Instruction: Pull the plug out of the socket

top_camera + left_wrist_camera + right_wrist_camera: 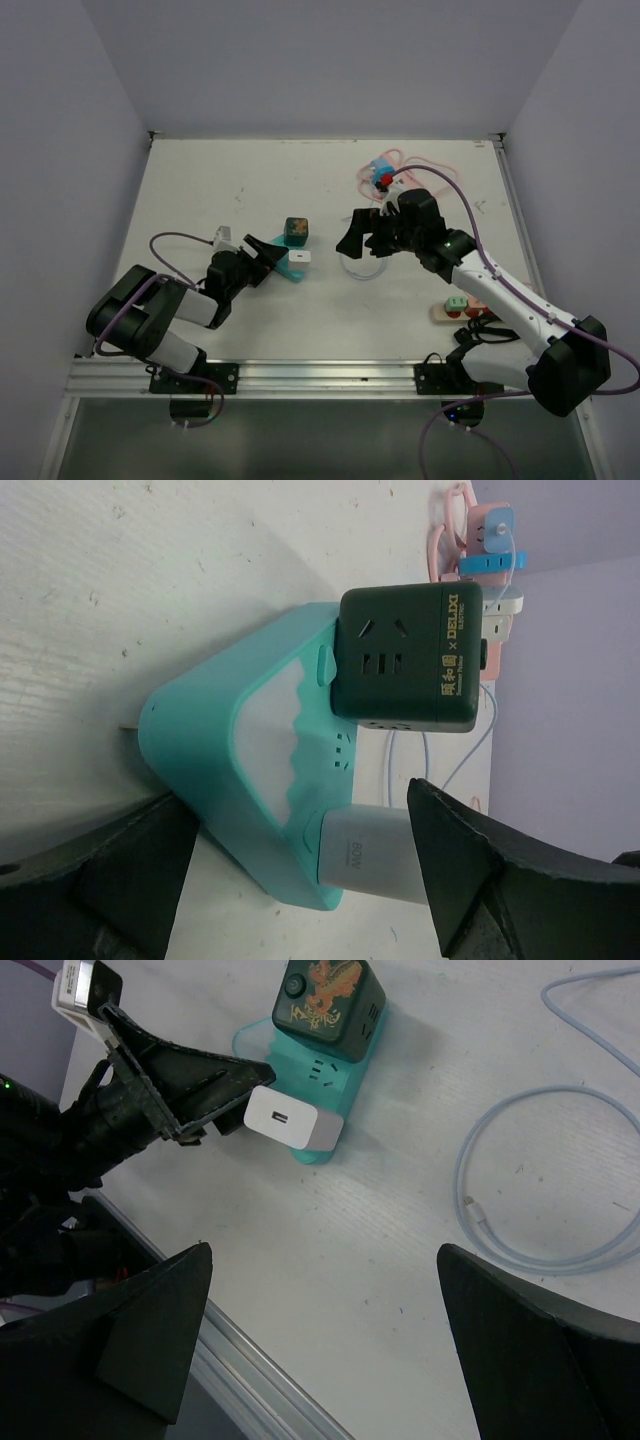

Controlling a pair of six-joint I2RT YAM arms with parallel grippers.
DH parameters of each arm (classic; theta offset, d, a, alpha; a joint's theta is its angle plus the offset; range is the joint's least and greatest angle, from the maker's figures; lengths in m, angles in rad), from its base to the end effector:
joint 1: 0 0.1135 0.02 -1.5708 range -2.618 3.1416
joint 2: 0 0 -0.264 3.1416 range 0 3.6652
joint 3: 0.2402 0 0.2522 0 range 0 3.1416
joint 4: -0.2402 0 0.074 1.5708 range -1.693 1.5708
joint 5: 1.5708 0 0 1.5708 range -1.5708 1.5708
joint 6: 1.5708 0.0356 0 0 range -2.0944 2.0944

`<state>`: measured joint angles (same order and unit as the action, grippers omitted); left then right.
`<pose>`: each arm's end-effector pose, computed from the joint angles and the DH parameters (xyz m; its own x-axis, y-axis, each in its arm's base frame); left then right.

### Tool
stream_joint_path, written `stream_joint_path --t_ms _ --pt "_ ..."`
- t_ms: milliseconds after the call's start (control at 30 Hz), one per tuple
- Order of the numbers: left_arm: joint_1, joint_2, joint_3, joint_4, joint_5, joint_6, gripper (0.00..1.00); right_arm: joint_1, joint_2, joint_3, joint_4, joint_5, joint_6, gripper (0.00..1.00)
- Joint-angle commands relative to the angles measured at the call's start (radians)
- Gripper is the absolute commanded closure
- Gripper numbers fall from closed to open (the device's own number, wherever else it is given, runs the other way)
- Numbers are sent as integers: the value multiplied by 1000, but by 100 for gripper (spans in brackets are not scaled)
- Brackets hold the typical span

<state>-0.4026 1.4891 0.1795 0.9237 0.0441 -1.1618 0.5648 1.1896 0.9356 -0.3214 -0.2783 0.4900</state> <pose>0.2029 -0.0881 0.1142 -0.5314 -0.7700 -0.3532 -0.1471 0.4945 -0.8566 0.2184 0.1500 0.2962 -0.7394 0.0672 -0.6699 -0.4095 0.7449 0.5268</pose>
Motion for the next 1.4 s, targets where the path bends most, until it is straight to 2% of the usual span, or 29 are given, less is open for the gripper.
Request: stream_joint_path --t_ms 0,167,467,733,800,1033,1300,1367 --pt "-5 60 26 56 -39 -22 12 6 -22 9 2 14 4 1" --pt "-5 117 55 78 -39 -33 15 9 -25 6 -8 22 1 1" --pt "1 82 113 32 -89 16 34 29 -2 -6 15 19 24 1" --pt "2 22 175 -52 -76 131 60 104 44 -14 65 30 41 1" --pt "2 -3 193 -100 -75 160 69 127 67 -6 76 31 27 1" --pt "2 -88 265 -250 -33 341 99 158 140 3 125 18 -137 1" --pt "2 -223 385 -550 23 551 100 181 214 43 183 -44 -321 1" --pt "2 -254 419 -606 31 597 100 194 228 48 215 -10 -344 1"
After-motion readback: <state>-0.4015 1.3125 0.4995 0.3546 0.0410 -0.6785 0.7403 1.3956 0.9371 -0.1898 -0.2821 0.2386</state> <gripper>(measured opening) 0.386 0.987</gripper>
